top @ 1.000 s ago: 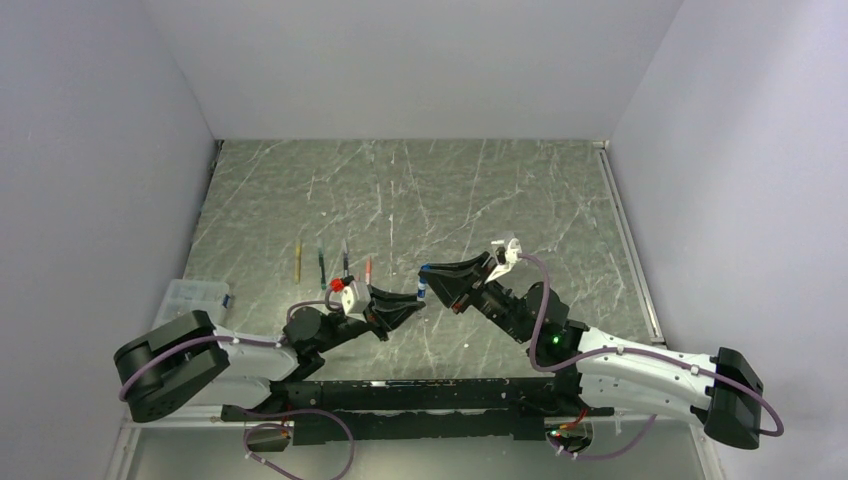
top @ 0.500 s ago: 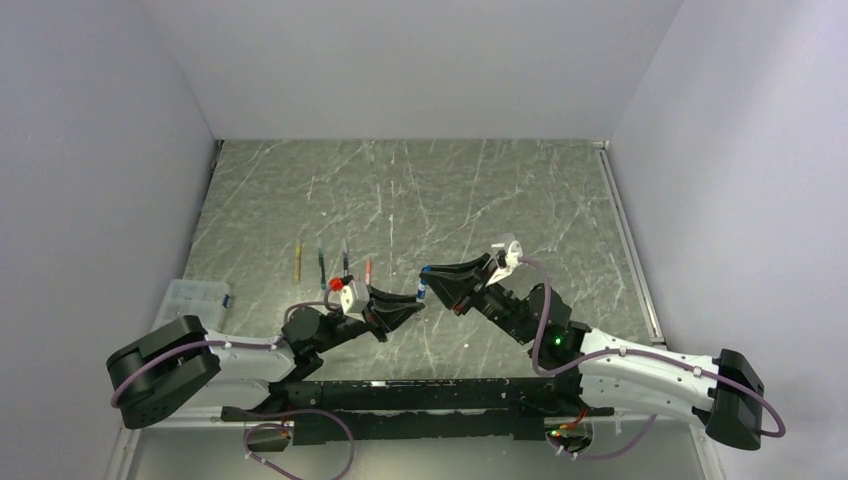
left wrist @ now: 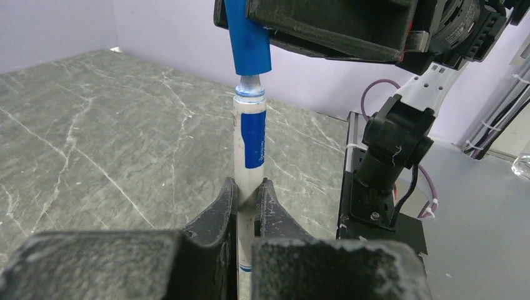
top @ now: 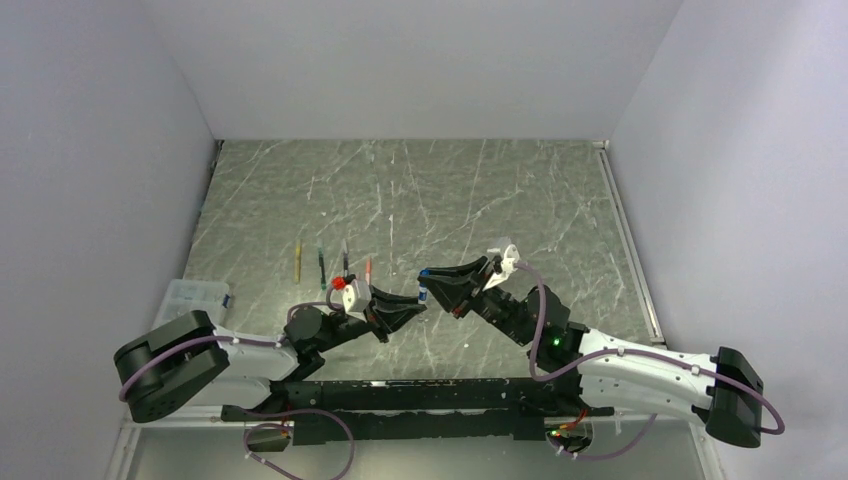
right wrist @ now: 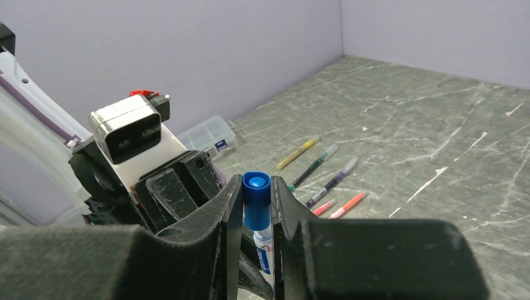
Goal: Insert the pens into the pen caps
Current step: Insert the pen cap onto the pen.
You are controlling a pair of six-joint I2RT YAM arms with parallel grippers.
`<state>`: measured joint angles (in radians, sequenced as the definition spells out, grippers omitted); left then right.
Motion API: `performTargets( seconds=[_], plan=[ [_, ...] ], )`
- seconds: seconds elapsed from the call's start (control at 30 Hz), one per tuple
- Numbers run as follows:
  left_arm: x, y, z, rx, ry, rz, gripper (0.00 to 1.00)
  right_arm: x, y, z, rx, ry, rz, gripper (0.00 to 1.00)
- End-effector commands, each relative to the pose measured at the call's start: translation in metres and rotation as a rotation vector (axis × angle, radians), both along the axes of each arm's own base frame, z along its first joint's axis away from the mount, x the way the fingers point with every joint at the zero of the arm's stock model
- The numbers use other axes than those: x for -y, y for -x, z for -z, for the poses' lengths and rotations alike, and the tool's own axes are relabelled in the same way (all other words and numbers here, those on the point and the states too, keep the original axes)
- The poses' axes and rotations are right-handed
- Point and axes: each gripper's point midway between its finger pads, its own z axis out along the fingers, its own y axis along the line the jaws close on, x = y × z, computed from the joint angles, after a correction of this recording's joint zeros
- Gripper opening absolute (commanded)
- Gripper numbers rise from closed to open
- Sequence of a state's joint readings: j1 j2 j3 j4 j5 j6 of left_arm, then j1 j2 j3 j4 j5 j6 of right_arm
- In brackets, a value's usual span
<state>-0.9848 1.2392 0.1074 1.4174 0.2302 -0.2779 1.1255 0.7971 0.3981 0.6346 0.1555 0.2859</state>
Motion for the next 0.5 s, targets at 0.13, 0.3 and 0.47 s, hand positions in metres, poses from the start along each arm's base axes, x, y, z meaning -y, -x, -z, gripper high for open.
performTargets(
  seconds=[0.13, 0.3, 0.47],
  plan=[
    [-0.003, -0.003, -0.028, 0.045, 0.082, -0.014, 0.00, -0.002, 0.004, -0.011, 0.042, -0.034, -0.013, 0.00],
    [-0.005, -0.003, -0.031, 0.049, 0.080, -0.019, 0.00, 0.001, 0.005, -0.003, 0.028, -0.020, -0.012, 0.00],
    [-0.007, -0.003, -0.034, 0.054, 0.085, -0.028, 0.00, 0.003, 0.005, 0.001, 0.021, -0.010, -0.009, 0.00]
  ],
)
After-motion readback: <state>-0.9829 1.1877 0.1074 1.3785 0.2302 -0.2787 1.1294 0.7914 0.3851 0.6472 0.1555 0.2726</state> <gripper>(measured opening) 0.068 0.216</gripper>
